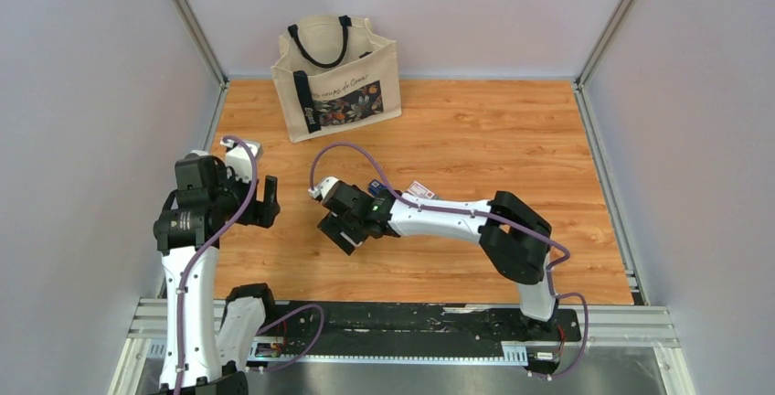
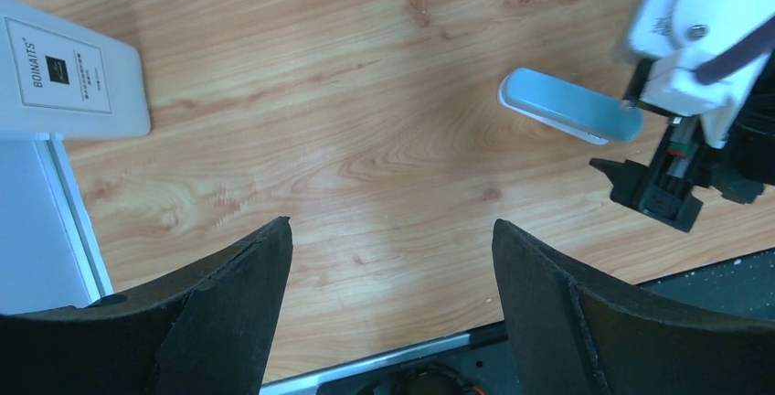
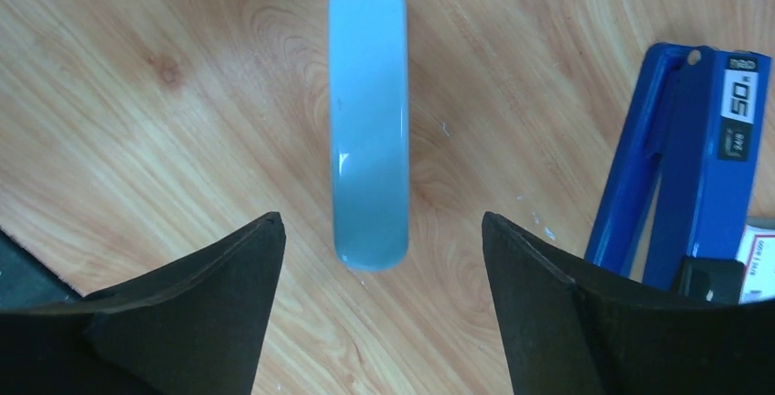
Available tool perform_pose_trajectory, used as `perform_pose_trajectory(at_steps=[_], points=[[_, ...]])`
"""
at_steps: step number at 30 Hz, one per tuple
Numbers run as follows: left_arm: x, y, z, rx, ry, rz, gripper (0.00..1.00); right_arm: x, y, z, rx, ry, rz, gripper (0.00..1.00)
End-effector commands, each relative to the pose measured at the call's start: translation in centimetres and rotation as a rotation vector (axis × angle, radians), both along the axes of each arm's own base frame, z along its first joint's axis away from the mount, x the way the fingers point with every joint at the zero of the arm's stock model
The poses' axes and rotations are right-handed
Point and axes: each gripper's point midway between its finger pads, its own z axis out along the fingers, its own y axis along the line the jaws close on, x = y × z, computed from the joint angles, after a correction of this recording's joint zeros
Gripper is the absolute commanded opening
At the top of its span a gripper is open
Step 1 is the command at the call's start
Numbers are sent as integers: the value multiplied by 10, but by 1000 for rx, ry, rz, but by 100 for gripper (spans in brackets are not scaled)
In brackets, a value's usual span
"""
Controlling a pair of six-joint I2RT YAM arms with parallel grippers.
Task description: Unload the staples from the stapler
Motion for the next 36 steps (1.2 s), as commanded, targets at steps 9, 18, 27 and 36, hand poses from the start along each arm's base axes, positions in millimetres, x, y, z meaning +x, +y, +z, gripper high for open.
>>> perform_pose_trajectory(at_steps=[9, 18, 27, 36], points=[[-1, 7, -3, 52, -17, -21, 89, 3, 33, -5, 58, 6, 49, 48], [8, 10, -7, 89, -48, -51, 89, 8, 39, 9, 117, 5, 25, 7], [8, 0, -19, 129, -48, -136, 89, 19, 67, 90, 478, 38, -92, 1], [16, -19, -34, 108, -115, -268, 90, 11, 67, 137, 687, 67, -132, 0]])
